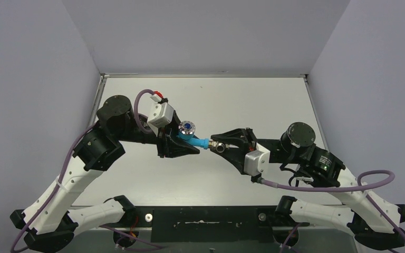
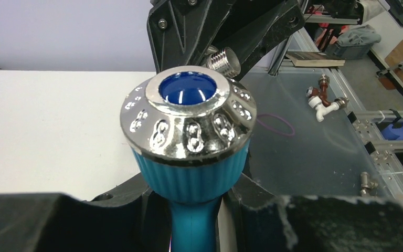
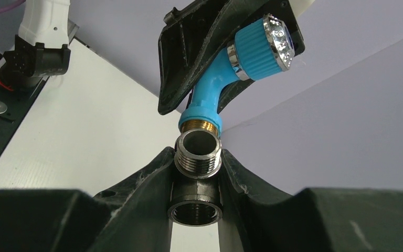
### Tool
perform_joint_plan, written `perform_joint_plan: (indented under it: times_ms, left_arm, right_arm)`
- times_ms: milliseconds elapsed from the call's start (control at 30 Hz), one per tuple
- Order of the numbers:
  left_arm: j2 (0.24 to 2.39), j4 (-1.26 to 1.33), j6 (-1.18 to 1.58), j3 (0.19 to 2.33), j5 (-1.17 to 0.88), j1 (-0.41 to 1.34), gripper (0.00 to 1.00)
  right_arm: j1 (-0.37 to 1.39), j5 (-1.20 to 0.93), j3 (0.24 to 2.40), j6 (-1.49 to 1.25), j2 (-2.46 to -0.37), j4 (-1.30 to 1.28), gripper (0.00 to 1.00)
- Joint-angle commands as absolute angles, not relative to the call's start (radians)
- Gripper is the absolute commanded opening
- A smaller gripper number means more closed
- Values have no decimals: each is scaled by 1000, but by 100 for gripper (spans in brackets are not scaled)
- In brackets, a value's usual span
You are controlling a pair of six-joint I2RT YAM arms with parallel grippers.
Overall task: Install the water faucets
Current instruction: Install the water faucet onto the adaptor.
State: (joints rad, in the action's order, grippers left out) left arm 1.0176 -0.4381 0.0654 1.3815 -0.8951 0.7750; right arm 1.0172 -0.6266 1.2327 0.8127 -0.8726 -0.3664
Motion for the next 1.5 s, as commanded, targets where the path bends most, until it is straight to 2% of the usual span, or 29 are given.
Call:
perform_joint_plan:
  times_ms: [0,200,500,667,900,1467]
  left_arm:
    - [1009,-362,62,1391,-911,785,0]
    - [996,-341,60,1361,-917,787,0]
    - [983,-323,61,1330,-925,786,0]
    - [983,-334,50,1320,-918,786,0]
    - [1027,-499,-90,1395,-879,786,0]
    - [1029,-464,-96,1367,-881,787,0]
  right_arm:
    - [1032,-565,1193,708,-877,-162,0]
    - [1033,-531,1141,619,-853,-22,0]
    - [1035,-564,1146,562,-841,27,0]
    - [1036,-596,1176,558,-856,-23,0]
    - [1041,-673,1208,596,-881,-161,0]
    - [1054,-563,1130,481,-884,-21,0]
